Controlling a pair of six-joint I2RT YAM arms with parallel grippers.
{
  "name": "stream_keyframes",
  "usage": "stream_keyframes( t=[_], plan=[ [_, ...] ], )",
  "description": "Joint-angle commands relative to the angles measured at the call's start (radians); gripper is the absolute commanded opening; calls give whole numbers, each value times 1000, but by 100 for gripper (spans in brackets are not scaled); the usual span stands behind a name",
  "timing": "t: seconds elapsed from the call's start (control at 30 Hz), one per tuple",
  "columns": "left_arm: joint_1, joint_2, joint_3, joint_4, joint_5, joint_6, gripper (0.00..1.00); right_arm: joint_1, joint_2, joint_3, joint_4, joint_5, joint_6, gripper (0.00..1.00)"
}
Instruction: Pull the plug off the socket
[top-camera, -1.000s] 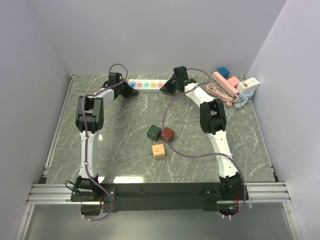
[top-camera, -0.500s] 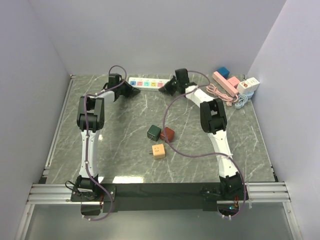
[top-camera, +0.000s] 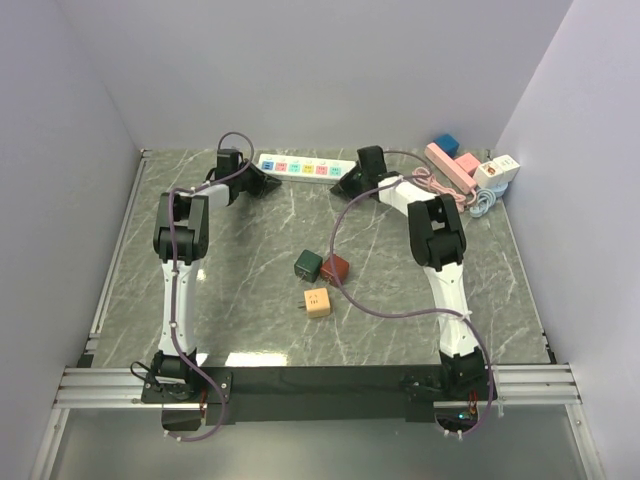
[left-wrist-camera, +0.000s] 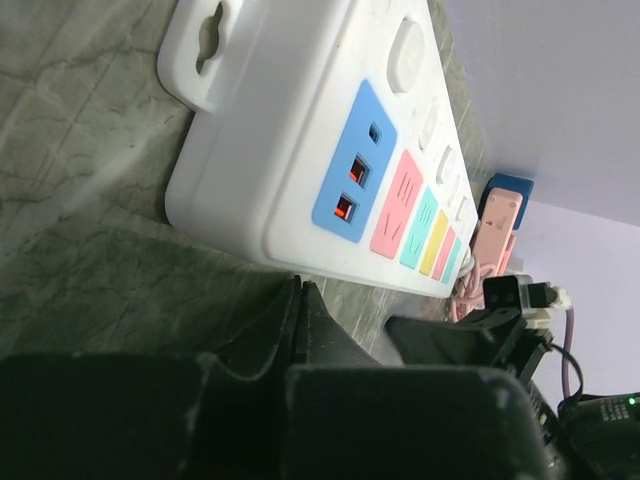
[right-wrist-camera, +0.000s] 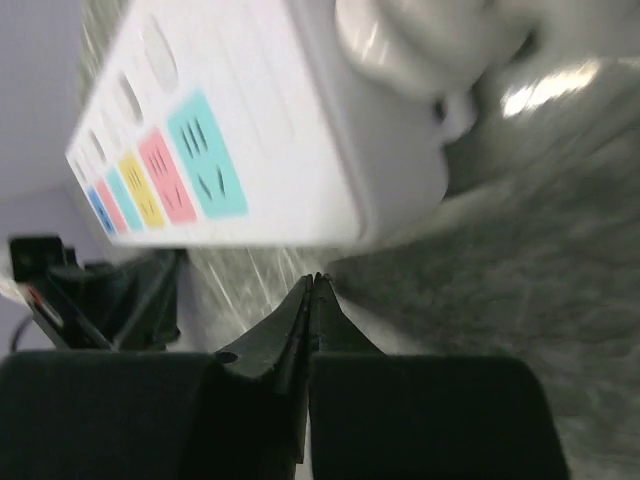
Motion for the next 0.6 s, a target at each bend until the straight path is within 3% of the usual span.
stream_keyframes(
  t=[0.0, 0.2, 0.37, 0.5, 0.57],
  plan=[
    [-4, -18, 23, -27, 14, -1, 1, -44, 42, 86, -82, 137, 72, 0],
    [5, 33, 75, -11, 40, -54, 1, -69, 172, 311, -117, 97, 157, 1],
    [13, 71, 141, -10, 60, -63, 1, -89, 224, 408, -34, 33, 204, 2],
    [20, 74, 155, -9, 57, -69, 1, -103, 183, 359, 56, -88, 200, 0],
    [26, 67, 144, 5, 55, -64, 0, -98, 122, 206, 171, -128, 184, 0]
  ],
)
